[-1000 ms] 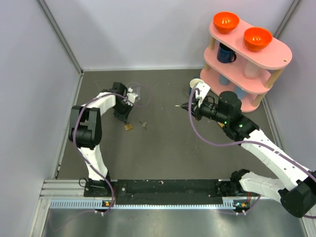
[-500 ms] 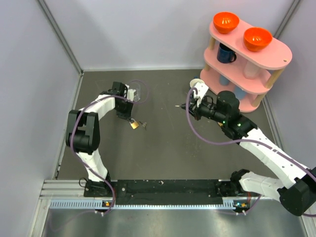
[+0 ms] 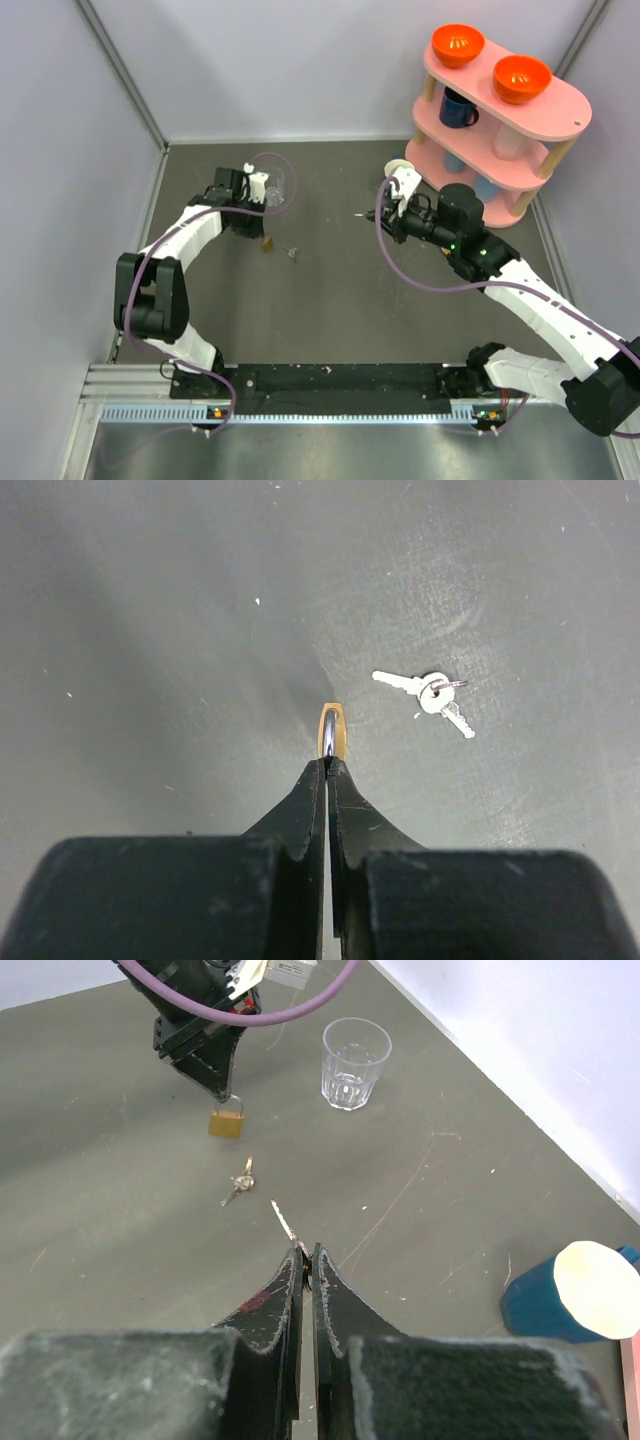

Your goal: Unlock with the key

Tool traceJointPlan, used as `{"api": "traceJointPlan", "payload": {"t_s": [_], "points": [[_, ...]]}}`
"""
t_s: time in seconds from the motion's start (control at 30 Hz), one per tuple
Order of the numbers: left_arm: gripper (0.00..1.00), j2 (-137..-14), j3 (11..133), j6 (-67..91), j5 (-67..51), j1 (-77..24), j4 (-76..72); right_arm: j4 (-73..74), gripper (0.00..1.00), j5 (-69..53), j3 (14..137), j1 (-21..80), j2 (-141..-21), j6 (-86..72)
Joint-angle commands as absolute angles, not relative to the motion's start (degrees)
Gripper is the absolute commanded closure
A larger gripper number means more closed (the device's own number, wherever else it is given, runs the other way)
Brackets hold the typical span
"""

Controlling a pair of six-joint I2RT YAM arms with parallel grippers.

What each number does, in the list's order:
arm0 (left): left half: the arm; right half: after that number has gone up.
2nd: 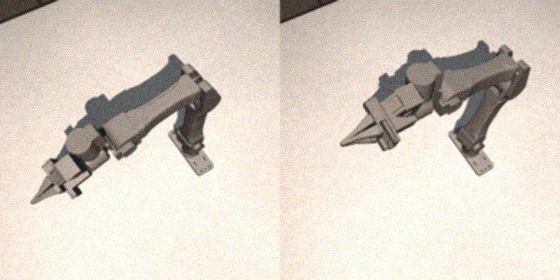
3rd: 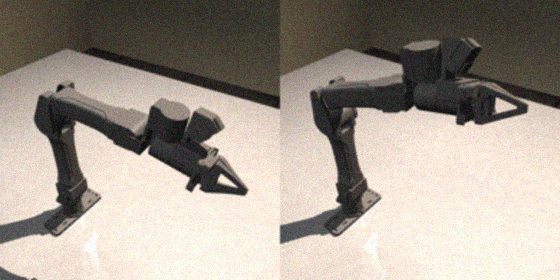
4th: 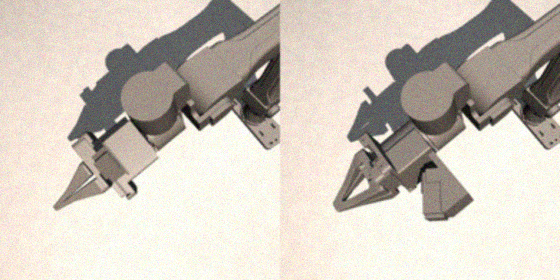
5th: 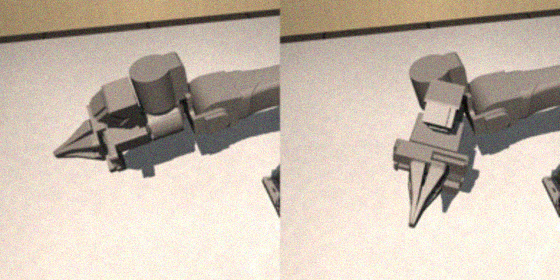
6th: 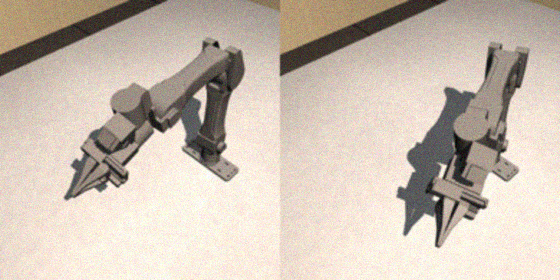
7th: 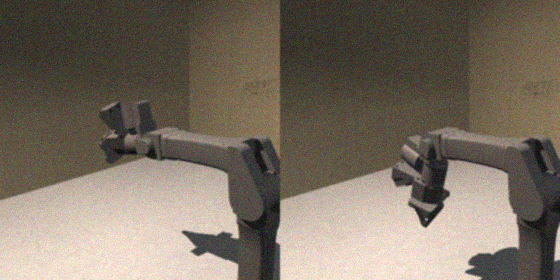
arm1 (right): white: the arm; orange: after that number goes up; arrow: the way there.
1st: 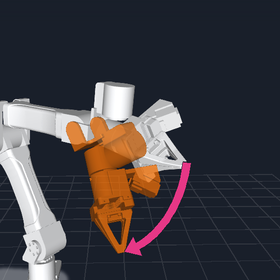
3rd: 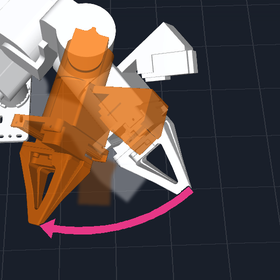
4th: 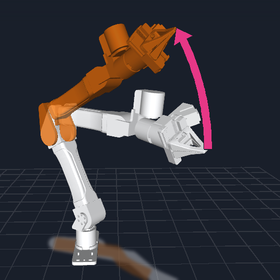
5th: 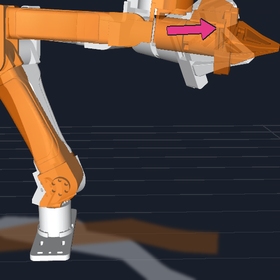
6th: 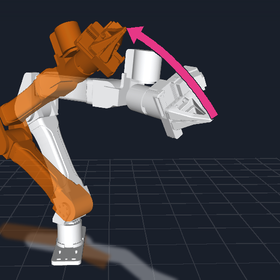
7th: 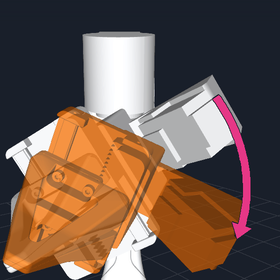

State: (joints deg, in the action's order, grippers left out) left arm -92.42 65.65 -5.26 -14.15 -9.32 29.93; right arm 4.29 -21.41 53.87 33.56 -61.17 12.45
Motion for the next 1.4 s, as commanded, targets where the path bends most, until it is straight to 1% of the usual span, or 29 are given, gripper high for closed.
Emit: {"api": "traceJointPlan", "payload": {"t_s": [0.0,0.17,0.4,0.7,1.0,1.13,1.17,1.23,1.37], "points": [[1.00,-88.7,63.5,-5.7,-14.4,-9.1,24.8,2.9,1.00,-21.4,54.0,32.8,-60.7,12.9],[1.00,-87.4,60.2,-6.9,-12.8,-9.1,19.6,2.9,1.00,-21.4,53.8,32.7,-60.8,12.9],[1.00,-86.1,56.3,-9.1,-10.8,-9.4,16.5,3.0,1.00,-21.3,53.8,32.8,-60.6,12.9],[1.00,-83.6,53.1,-10.3,-11.4,-9.4,16.2,3.0,1.00,-21.4,53.9,32.8,-60.9,12.8],[1.00,-83.0,53.0,-10.9,-12.2,-9.4,17.0,3.0,1.00,-21.2,53.9,32.7,-61.1,12.9],[0.93,-83.0,53.6,-11.1,-12.1,-9.4,17.2,3.0,1.00,-21.1,53.9,32.8,-61.0,13.0],[0.86,-82.8,53.7,-11.0,-12.2,-9.4,17.3,3.0,1.00,-21.1,53.8,32.8,-61.1,13.1],[0.79,-82.0,53.8,-11.2,-12.6,-9.4,17.1,3.0,1.00,-21.0,53.8,32.8,-61.1,13.2],[0.71,-80.2,53.8,-11.6,-12.6,-9.4,17.1,3.0,1.00,-21.0,53.7,32.7,-61.0,13.3]]}}
